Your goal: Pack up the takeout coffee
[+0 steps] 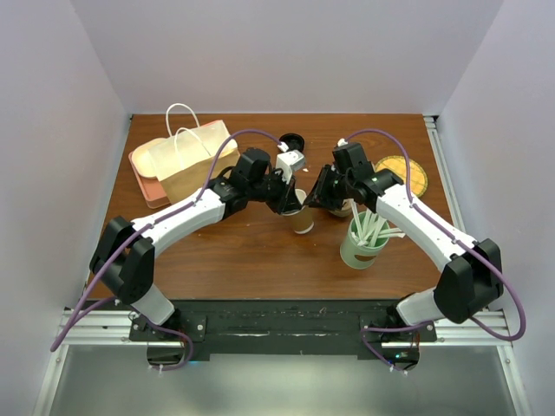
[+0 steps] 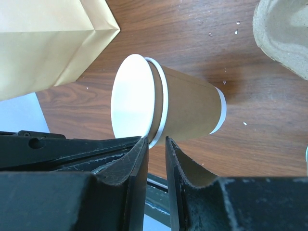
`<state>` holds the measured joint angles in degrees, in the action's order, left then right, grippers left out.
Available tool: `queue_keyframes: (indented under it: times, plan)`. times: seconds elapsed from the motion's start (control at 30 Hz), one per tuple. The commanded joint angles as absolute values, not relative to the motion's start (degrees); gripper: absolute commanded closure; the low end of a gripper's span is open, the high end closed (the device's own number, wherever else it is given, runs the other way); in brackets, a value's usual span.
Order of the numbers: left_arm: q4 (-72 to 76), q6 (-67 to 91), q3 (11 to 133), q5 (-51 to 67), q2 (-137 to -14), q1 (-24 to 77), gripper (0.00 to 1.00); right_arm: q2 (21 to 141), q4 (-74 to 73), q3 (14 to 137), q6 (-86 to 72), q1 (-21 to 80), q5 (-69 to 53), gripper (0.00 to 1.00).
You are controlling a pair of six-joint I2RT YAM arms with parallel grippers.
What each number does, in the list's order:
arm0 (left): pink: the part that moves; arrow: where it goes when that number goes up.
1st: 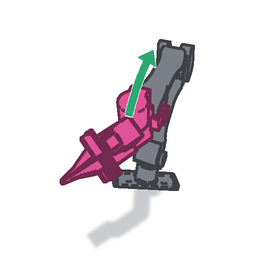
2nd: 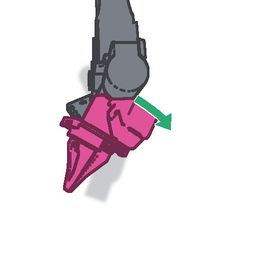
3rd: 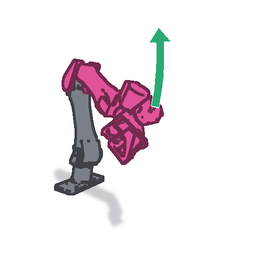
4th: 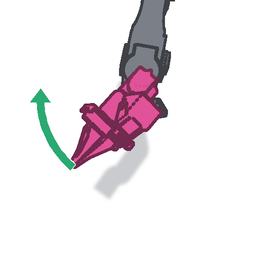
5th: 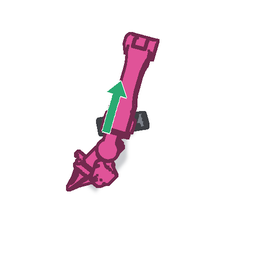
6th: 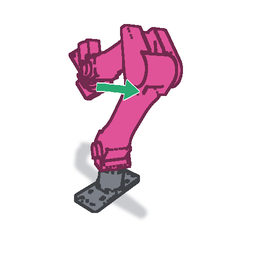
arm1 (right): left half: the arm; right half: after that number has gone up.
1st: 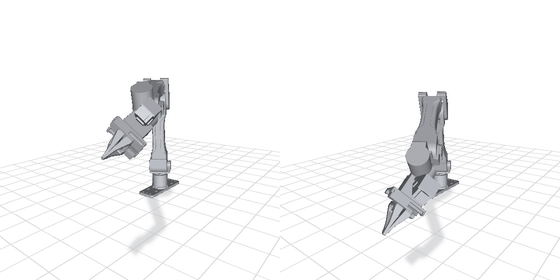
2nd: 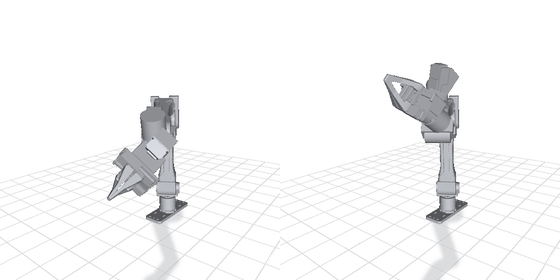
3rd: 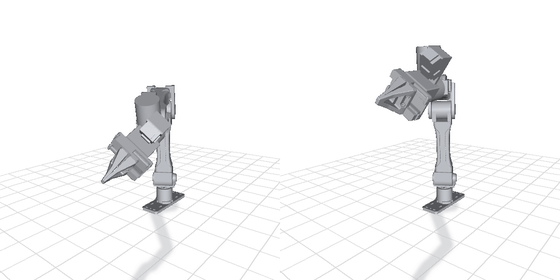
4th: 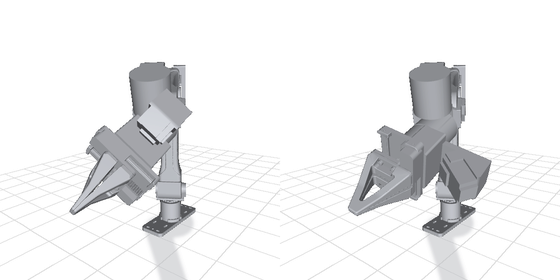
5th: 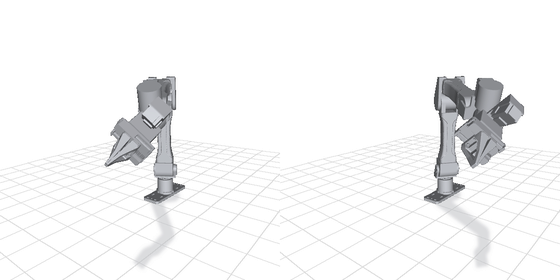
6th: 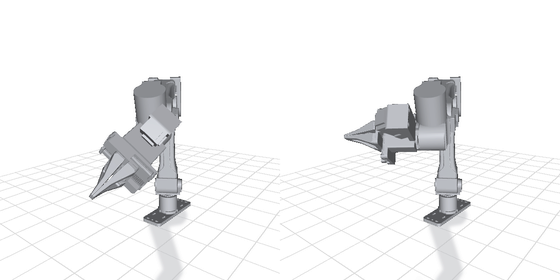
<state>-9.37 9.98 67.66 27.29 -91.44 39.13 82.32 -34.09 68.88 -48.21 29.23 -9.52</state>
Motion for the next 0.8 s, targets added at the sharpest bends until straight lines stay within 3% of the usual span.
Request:
queue_keyframes:
  times: [0.0,0.77]
  plan:
    - [-6.3,10.5,68.9,28.6,-89.7,39.0,1.0,81.4,-33.2,70.5,-49.3,29.4,-8.1,0.75]
    - [-3.6,14.1,69.3,29.9,-88.8,39.0,1.0,79.5,-30.8,66.9,-50.5,29.4,-7.6,0.78]
